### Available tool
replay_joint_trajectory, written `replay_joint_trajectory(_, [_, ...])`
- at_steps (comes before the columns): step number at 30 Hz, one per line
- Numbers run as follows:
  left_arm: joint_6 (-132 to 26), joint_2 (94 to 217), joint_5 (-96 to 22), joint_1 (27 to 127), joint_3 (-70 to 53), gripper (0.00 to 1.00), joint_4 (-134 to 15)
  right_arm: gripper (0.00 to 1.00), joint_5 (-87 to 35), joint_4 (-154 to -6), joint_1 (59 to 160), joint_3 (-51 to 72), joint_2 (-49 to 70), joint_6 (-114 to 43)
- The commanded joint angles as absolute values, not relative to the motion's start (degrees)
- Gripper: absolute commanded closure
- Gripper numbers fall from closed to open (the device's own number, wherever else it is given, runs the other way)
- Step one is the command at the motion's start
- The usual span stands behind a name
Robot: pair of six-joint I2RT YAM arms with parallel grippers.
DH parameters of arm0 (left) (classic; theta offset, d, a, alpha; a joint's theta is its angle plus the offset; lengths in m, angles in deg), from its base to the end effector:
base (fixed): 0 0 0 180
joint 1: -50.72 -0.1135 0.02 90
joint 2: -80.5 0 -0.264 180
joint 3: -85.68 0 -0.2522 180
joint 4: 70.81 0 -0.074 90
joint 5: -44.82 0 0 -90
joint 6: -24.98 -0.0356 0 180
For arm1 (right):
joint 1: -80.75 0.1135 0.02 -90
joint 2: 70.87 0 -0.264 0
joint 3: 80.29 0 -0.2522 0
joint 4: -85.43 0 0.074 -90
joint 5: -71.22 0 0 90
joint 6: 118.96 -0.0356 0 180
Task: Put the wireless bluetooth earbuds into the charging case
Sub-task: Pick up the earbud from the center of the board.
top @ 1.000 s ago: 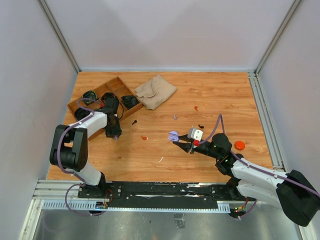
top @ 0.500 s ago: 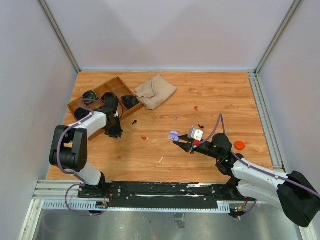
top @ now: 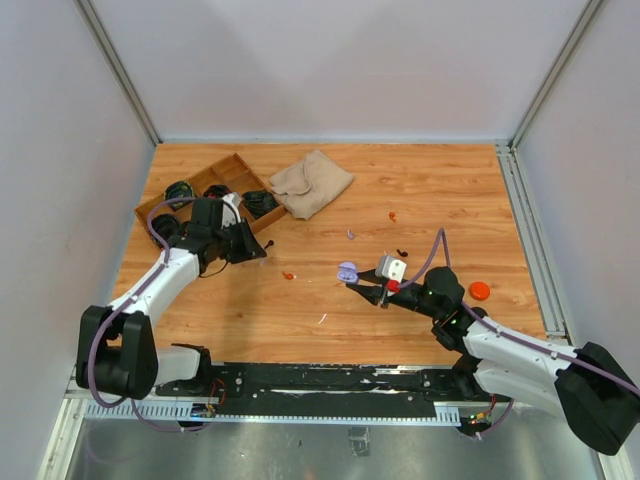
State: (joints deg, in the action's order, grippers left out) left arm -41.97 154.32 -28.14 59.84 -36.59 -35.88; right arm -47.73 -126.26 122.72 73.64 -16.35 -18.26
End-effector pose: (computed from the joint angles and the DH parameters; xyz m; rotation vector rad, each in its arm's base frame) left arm 0.2518 -0.0510 0.2132 -0.1717 2.4994 -0.6054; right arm 0.1323 0.1422 0.2143 -1.0479 1.1797 0.8125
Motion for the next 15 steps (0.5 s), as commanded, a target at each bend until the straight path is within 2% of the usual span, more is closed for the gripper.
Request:
replay_joint_trajectory(1, [-40.0,149.9,-17.1,61.2,-38.8,0.89,-45.7,0.99,-47.7,-126.3,123.8,71.8,-18.1,-18.6])
replay_joint_trajectory(15, [-35.0,142.1,-2.1,68.0,-41.2,0.88,-64.4,0.99,-47.4,-125.5,123.8,68.5,-18.5,-19.2])
